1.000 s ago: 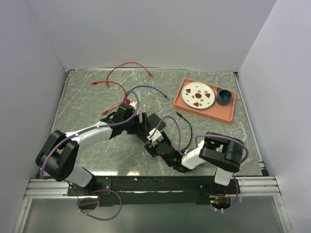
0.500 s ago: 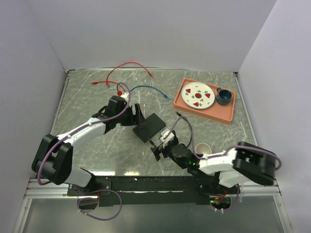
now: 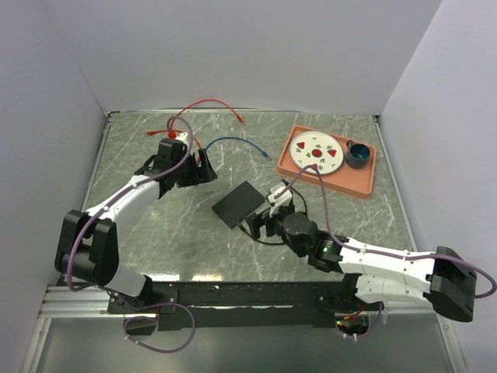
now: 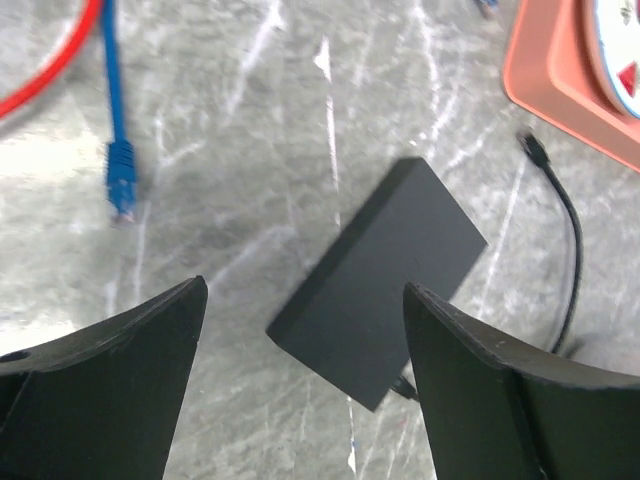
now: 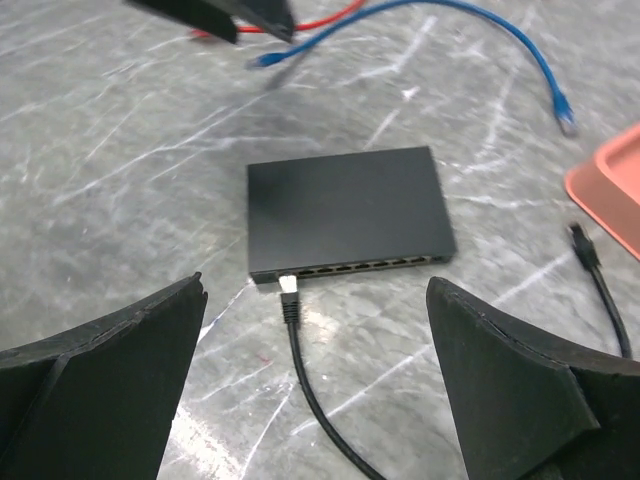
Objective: Insert the plug into the switch port
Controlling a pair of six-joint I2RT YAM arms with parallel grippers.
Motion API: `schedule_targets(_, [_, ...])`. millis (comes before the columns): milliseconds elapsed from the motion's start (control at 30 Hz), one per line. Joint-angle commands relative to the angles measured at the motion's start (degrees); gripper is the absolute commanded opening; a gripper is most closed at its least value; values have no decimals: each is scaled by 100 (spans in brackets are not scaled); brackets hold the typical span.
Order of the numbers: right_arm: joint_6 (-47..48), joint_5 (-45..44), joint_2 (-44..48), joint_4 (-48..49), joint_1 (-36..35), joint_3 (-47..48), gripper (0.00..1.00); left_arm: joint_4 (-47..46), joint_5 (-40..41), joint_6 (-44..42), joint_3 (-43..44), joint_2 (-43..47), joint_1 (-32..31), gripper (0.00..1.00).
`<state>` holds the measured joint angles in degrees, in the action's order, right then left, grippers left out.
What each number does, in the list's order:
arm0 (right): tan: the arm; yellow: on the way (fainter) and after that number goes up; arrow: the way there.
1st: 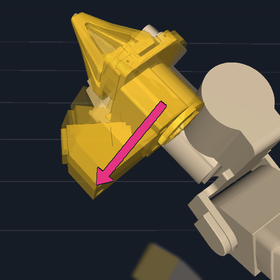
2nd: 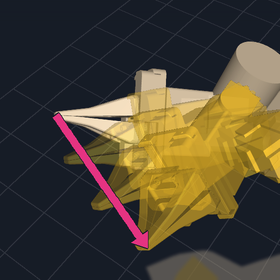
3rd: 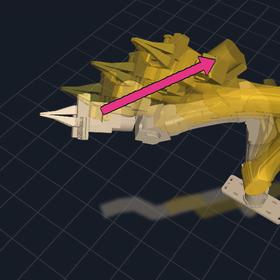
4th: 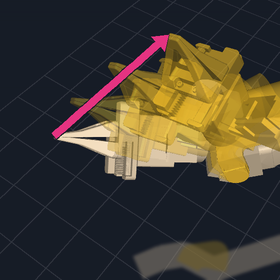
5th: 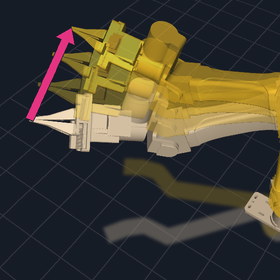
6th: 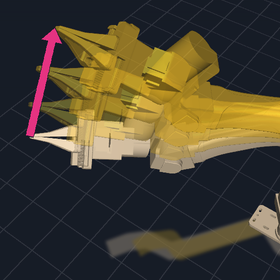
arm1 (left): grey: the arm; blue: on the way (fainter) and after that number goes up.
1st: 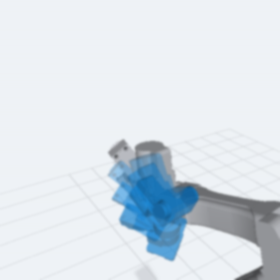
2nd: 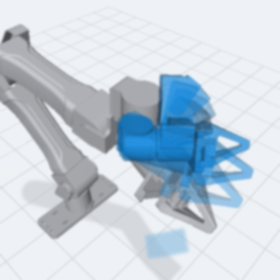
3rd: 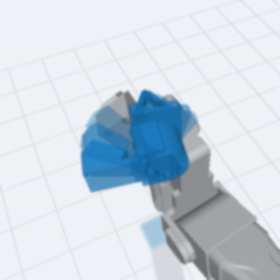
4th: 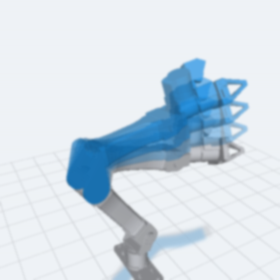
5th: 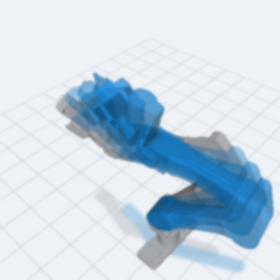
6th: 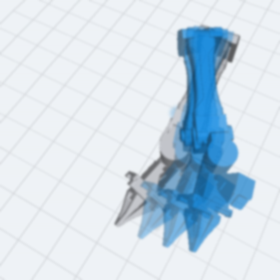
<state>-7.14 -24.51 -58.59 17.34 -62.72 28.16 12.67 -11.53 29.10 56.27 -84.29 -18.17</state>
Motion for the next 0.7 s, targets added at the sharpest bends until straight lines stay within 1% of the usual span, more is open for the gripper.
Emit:
schedule_targets(0, [-639, 234, 242, -1259, 365, 436, 99, 210, 361, -98, 481, -228, 60, 84])
schedule_targets(33, [-709, 384, 277, -1286, 444, 427, 99, 253, 466, -80, 534, -272, 86, 84])
schedule_targets(67, [-736, 638, 391, -1269, 688, 366, 99, 263, 511, -80, 630, -385, 95, 84])
schedule_targets(100, [-780, 1093, 453, -1182, 821, 304, 99, 289, 555, -89, 683, -447, 103, 83])
schedule_targets(233, [-1140, 2035, 813, -944, 1507, 41, 99, 359, 818, -168, 955, -825, 191, 80])
schedule_targets(300, [-1193, 2196, 910, -952, 1761, -48, 99, 394, 898, -238, 1131, -1080, 244, 79])
schedule_targets(433, [-1141, 2337, 1033, -1285, 1973, 49, 99, 447, 916, -300, 1386, -1598, 437, 77])
schedule_targets(567, [-1106, 2372, 1095, -1453, 2018, 128, 99, 526, 951, -361, 1667, -1994, 543, 75])
schedule_targets(667, [-1132, 2381, 1165, -1436, 2044, 67, 99, 544, 951, -388, 1808, -2267, 578, 72])
